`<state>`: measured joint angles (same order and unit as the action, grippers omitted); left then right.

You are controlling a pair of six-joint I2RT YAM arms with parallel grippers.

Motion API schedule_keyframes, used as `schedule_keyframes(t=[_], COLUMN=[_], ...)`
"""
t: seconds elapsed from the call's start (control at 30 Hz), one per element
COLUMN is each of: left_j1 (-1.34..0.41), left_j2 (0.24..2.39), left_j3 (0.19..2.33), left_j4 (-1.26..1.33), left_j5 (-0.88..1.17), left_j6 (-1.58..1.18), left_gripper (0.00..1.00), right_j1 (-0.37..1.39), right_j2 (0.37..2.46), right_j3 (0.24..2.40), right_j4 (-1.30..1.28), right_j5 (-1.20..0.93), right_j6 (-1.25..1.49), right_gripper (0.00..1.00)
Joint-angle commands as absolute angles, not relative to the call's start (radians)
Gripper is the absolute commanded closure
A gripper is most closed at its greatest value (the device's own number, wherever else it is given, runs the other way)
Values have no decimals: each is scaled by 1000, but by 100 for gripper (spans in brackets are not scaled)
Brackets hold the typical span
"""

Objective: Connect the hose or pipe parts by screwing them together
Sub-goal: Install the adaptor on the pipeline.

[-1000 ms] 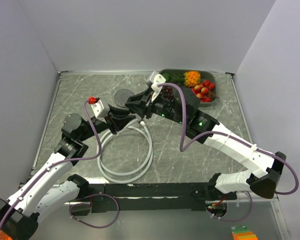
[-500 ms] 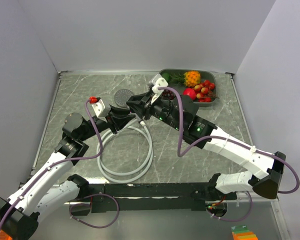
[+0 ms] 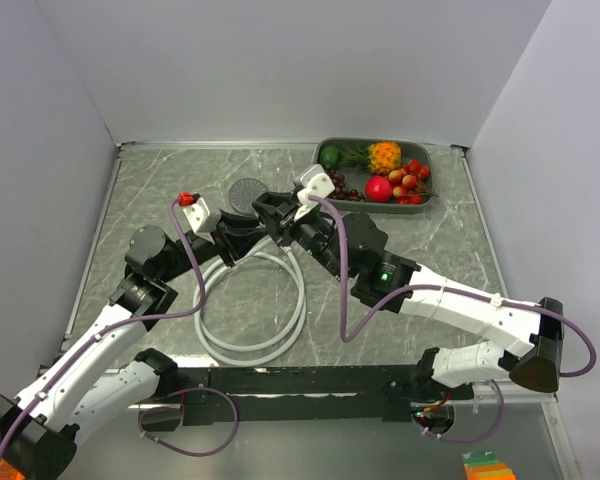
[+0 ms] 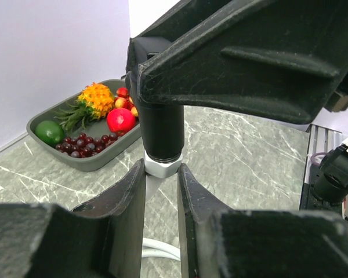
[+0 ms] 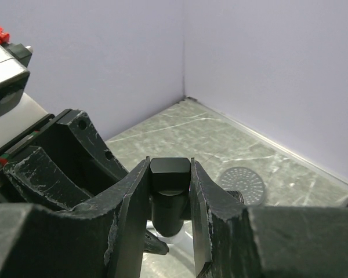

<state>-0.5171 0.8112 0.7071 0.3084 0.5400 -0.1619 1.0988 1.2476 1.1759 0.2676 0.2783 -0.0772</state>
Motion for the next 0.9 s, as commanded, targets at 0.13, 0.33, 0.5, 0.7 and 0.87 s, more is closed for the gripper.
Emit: schedule_keyframes(t=[0.13,0.33,0.5,0.7,0.87], left_j1=[-522,-522,-522,-522,-522], left_j2=[767,769,767,775,779], left_j3=[790,795,798,792,795], left_j4=[469,468,457,448,439], left_j5=[535,517,491,492,482], left_j6=[-175,-176,-173,-176,-173], left_gripper=[99,99,99,99,99], right_j1=[1143,1169,1169,1175,1175], right_j2=[1293,1328,1338,1322,1302], right_j3=[1154,1167,1167,1158,1152], right_j4=[262,308,296,291,296], right_j5=[578,696,690,669,650], right_j6=[-253,-276,-241,-235,-235], right_gripper=[100,100,100,81,63])
